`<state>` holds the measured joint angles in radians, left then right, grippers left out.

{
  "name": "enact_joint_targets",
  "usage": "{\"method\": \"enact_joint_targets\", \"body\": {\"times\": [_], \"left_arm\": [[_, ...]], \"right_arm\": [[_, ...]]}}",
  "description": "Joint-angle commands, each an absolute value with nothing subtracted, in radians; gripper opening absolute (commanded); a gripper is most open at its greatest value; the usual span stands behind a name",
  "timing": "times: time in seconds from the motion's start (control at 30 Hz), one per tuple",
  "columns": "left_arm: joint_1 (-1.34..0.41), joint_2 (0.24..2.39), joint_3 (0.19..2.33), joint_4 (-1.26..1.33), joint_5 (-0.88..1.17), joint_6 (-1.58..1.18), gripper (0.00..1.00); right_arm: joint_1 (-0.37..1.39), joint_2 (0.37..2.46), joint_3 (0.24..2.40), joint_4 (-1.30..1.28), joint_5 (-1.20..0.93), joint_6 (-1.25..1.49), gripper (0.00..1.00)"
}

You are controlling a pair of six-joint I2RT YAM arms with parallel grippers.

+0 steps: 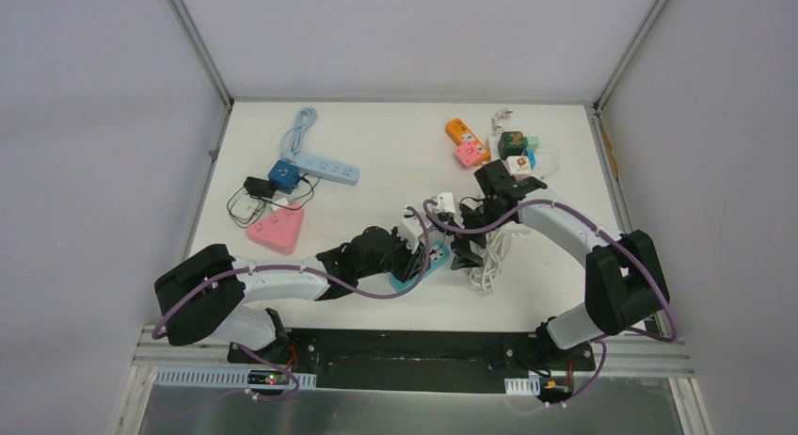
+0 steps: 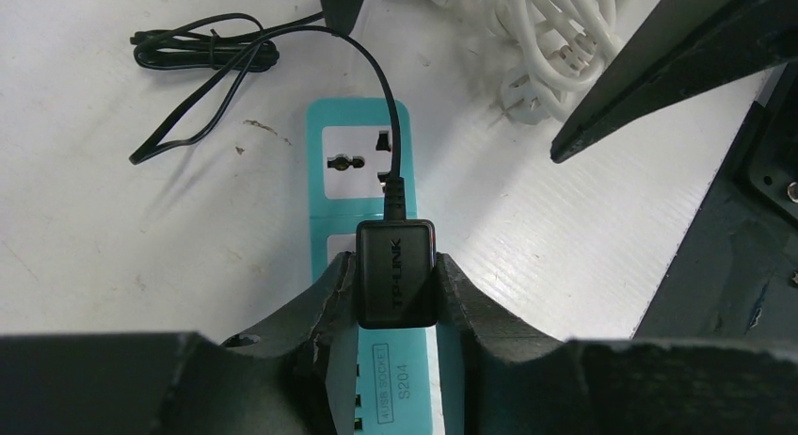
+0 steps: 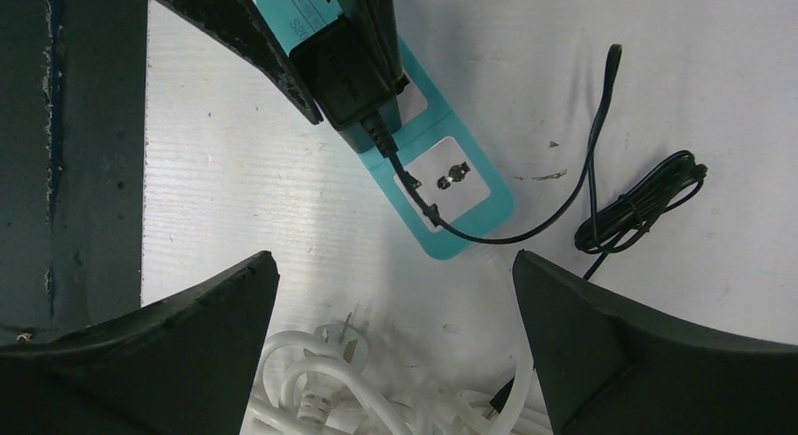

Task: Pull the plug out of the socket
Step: Remove the plug from the socket.

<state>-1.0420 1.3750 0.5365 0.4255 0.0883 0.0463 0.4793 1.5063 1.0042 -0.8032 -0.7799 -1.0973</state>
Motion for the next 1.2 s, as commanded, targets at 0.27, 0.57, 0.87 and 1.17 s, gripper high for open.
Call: {"method": "enact_joint_targets", "body": {"times": [0.27, 0.57, 0.87, 1.17], "left_arm": [[-1.053, 1.311, 0.422, 0.568, 0.155, 0.209, 0.00], [-1.052, 1.321, 0.394, 0.629, 0.169, 0.203, 0.00], [-1.052, 1.321, 0.345, 0.696, 0.176, 0.197, 0.00], [-1.053, 1.335, 0.321, 0.742, 0.184, 0.193, 0.00]], "right_arm": [[0.530, 1.543, 0.948, -0.622, -0.830, -1.161, 1.00], [0.595, 1.584, 0.908, -0.524, -0.830, -1.161, 1.00], [0.637, 1.601, 0.879, -0.474, -0.590, -1.248, 0.89], [0.683, 1.628, 0.874, -0.448, -0.567, -1.254, 0.88]]}}
